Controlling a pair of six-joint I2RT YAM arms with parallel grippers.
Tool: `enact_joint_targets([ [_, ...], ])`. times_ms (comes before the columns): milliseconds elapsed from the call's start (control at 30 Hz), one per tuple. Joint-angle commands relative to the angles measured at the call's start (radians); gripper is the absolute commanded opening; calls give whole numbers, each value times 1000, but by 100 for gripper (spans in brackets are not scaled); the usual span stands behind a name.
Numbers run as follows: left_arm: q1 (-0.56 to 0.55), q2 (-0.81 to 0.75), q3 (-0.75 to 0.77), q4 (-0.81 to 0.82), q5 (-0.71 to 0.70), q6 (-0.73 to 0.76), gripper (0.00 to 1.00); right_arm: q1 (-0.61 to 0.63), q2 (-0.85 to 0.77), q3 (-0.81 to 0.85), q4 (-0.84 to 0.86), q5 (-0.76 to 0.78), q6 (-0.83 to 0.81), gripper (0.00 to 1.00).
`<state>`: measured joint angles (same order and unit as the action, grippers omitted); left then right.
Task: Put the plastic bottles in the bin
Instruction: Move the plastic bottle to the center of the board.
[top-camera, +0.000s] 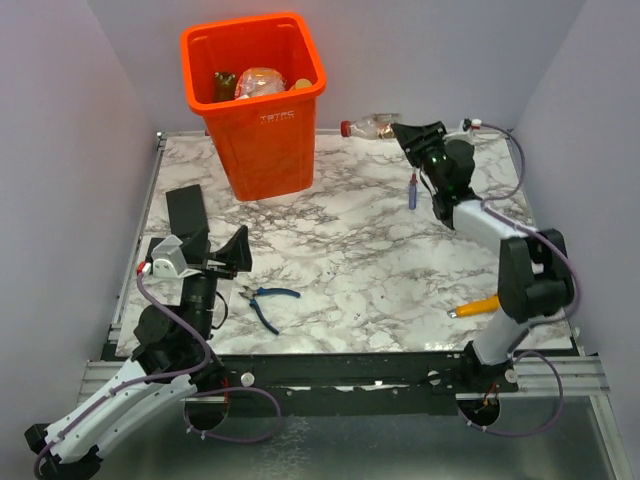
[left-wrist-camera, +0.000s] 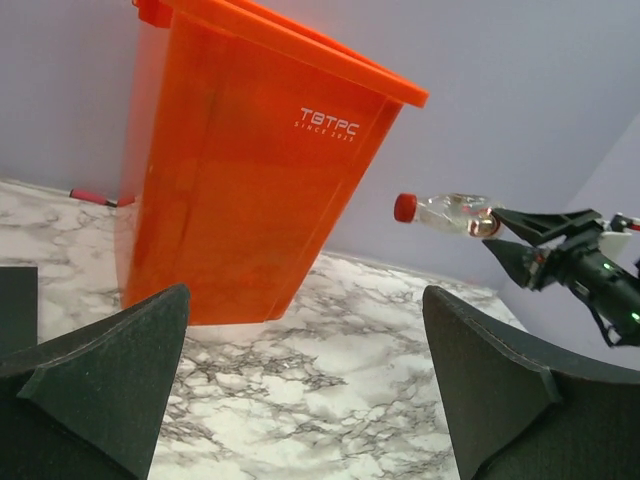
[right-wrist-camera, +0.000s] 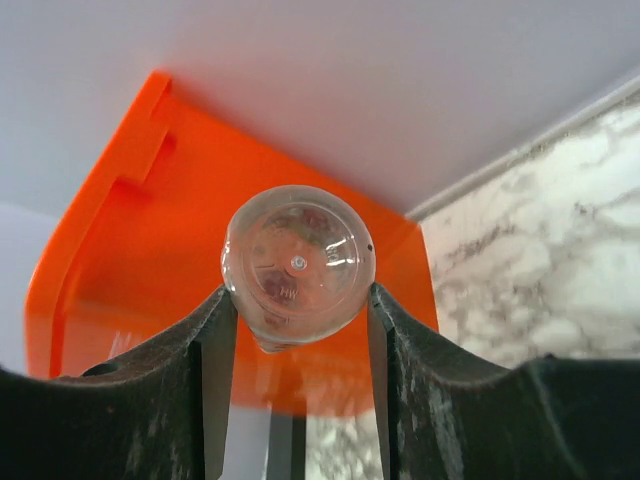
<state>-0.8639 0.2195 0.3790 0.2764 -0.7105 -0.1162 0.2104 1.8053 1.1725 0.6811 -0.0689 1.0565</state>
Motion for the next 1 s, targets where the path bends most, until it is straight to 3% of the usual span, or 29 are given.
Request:
enact_joint_targets([
  [0,2,-18,-13,12,68,-32,99,64,-258,-279,-141,61,-140,21],
  [167,2,55,16,-36,154,-82,99,159,-563,-460,-414,102,-249,21],
  [300,3,123,28,-46,246,-117,99,175,-742,-594,-560,80,-212,21],
  [433,3,206,48,-67,319,-213,99,176,-884,-779,-533,92,-116,21],
  [600,2,384,108,-164,497,-516,99,177,-974,-992,-394,133,62,20],
  [733,-19,468,66,-98,589,-696,99,190,-1054,-1097,-376,219,184,22],
  [800,-37,478,43,-88,576,-698,99,194,-1065,-1099,-435,232,202,29],
  [967,-54,517,30,-113,615,-641,99,195,-1099,-1056,-592,202,174,75],
])
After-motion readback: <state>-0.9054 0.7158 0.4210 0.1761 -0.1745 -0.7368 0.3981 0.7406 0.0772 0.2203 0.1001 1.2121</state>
